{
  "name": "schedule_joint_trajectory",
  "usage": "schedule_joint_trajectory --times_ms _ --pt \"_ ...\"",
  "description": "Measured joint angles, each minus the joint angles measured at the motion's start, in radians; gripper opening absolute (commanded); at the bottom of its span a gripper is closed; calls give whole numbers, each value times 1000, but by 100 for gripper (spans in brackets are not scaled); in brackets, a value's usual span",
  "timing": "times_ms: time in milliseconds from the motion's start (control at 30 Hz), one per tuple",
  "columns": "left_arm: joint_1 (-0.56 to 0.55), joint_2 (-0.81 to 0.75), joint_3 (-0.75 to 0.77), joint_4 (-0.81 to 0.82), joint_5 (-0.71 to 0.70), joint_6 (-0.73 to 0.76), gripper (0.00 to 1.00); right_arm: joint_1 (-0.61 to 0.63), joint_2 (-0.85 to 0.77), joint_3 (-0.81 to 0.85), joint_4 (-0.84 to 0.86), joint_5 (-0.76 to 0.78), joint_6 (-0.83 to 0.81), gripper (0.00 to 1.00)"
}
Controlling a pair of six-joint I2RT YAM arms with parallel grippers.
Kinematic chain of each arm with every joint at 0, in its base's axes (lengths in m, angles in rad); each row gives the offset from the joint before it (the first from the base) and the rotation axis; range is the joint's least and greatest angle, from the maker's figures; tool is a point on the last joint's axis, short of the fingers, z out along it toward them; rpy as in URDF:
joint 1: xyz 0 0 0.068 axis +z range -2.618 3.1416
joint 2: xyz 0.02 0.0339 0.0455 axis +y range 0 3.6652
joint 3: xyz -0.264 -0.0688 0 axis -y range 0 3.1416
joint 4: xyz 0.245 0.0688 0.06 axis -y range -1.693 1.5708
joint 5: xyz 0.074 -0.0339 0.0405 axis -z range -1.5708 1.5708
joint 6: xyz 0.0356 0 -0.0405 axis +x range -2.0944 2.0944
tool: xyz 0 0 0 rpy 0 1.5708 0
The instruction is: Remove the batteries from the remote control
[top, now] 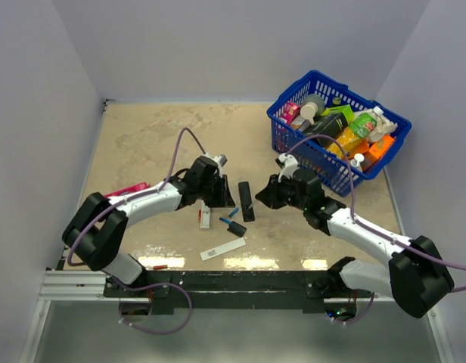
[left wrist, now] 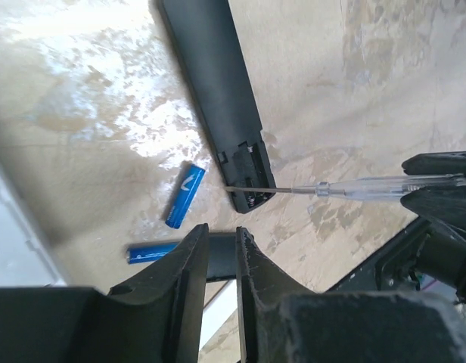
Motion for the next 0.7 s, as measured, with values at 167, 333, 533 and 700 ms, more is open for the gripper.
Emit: schedule_joint_trajectory --times_ms 167,333,533,700 --pt "0 -53 0 -29 -69 0 26 0 2 16 1 -8 0 0" --pt "0 -55 1 -49 -87 16 28 0 -10 27 -24 -7 2 0" --pt "0 -108 32 -122 -105 79 52 1 -107 96 -209 61 43 2" --pt "0 -314 58 -163 -101 161 100 1 -237 174 -364 179 48 2"
